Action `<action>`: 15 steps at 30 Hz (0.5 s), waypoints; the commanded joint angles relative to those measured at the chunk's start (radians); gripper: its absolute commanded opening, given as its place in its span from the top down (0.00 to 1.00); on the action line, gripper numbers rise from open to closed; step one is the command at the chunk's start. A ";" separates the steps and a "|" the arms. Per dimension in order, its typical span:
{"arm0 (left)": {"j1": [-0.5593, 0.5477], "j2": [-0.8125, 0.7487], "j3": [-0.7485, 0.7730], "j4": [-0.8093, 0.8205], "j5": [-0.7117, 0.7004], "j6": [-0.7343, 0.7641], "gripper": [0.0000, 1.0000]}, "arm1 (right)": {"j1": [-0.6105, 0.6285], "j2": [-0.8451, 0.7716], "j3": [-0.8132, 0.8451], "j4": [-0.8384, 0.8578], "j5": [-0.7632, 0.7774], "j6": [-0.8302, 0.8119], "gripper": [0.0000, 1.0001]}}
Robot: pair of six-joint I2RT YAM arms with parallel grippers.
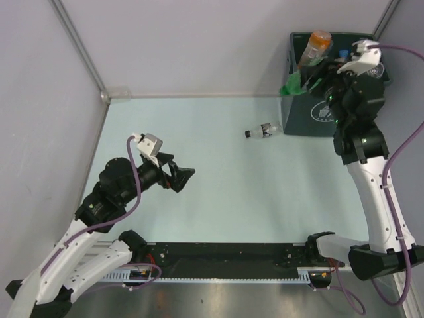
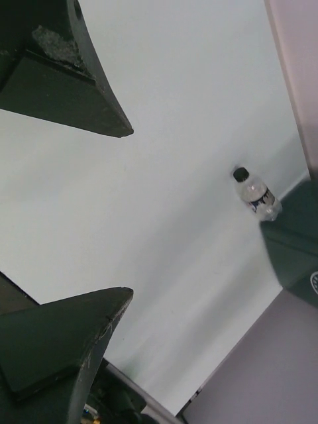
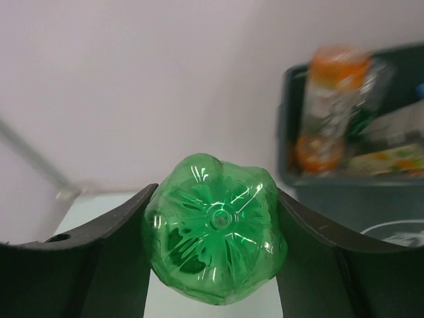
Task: Put the plastic bottles in the bin
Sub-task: Pick up the plastic bottle at the center of the board, then place the plastic bottle in the trash bin.
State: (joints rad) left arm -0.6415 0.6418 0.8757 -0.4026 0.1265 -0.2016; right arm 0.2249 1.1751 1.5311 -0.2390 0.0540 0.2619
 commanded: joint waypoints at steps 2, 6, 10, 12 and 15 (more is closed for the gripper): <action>-0.004 0.022 -0.011 -0.007 -0.093 0.005 0.00 | -0.127 0.121 0.208 0.027 0.179 -0.105 0.73; -0.004 0.045 -0.006 -0.018 -0.093 0.002 0.00 | -0.209 0.242 0.313 0.098 0.216 -0.160 0.71; -0.004 0.047 -0.014 -0.015 -0.093 0.002 0.00 | -0.248 0.406 0.412 0.141 0.262 -0.240 0.68; -0.004 0.048 -0.017 -0.009 -0.091 0.004 0.00 | -0.251 0.448 0.440 0.197 0.308 -0.286 0.64; -0.003 0.062 -0.017 -0.004 -0.085 0.007 0.00 | -0.269 0.537 0.501 0.228 0.311 -0.309 0.64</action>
State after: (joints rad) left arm -0.6415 0.6949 0.8619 -0.4290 0.0479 -0.2016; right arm -0.0204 1.6341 1.9339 -0.1081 0.2993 0.0372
